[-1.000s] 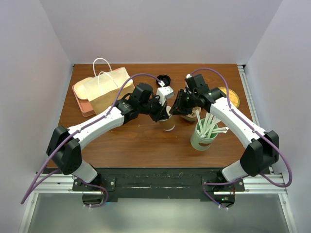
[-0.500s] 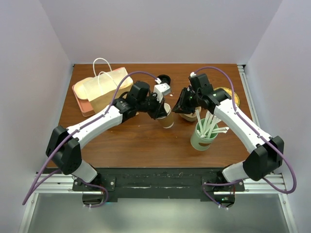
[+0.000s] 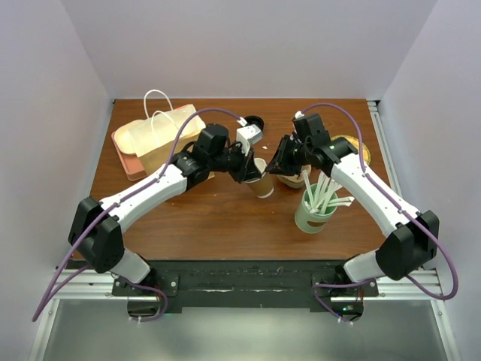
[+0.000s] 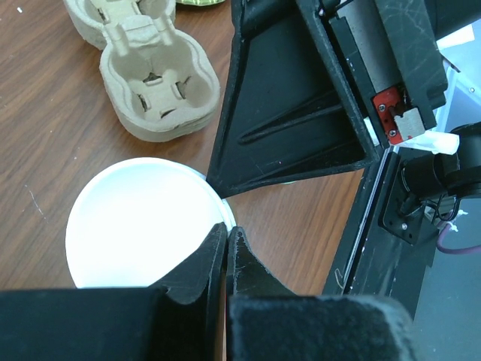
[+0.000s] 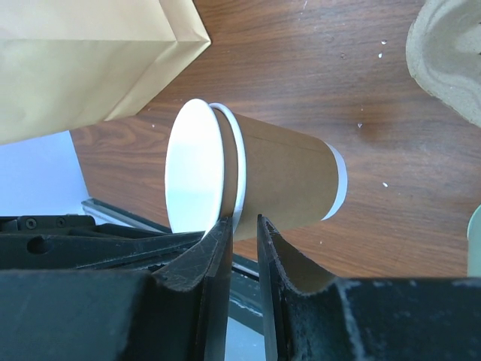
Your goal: Pack the takeout coffee
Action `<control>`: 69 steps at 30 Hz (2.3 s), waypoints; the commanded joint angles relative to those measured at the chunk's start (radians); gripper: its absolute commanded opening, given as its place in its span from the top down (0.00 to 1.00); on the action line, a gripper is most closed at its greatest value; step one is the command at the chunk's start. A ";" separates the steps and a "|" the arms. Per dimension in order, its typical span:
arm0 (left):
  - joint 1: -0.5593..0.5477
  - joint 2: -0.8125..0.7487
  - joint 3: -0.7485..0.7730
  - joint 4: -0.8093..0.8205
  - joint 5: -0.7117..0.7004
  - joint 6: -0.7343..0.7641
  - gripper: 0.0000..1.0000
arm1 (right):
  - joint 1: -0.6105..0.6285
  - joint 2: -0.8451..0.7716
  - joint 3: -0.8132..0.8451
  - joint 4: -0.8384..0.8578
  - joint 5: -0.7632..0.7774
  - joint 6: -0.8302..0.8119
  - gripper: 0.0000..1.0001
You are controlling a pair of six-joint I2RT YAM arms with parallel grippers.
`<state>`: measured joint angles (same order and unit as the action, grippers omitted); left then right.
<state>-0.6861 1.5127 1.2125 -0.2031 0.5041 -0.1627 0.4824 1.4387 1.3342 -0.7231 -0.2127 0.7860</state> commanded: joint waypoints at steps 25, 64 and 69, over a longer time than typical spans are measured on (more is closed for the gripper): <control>0.005 -0.040 -0.007 0.037 -0.076 0.028 1.00 | -0.001 0.042 -0.124 0.043 0.049 -0.073 0.77; 0.003 0.006 -0.010 0.033 -0.062 0.035 1.00 | -0.001 0.011 -0.004 0.108 -0.047 0.058 0.78; 0.003 0.001 -0.013 0.034 -0.058 0.034 1.00 | 0.001 0.005 -0.015 0.117 -0.048 0.064 0.78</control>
<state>-0.6830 1.5196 1.1801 -0.2100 0.4309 -0.1383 0.4824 1.4853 1.2881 -0.6403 -0.2321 0.8314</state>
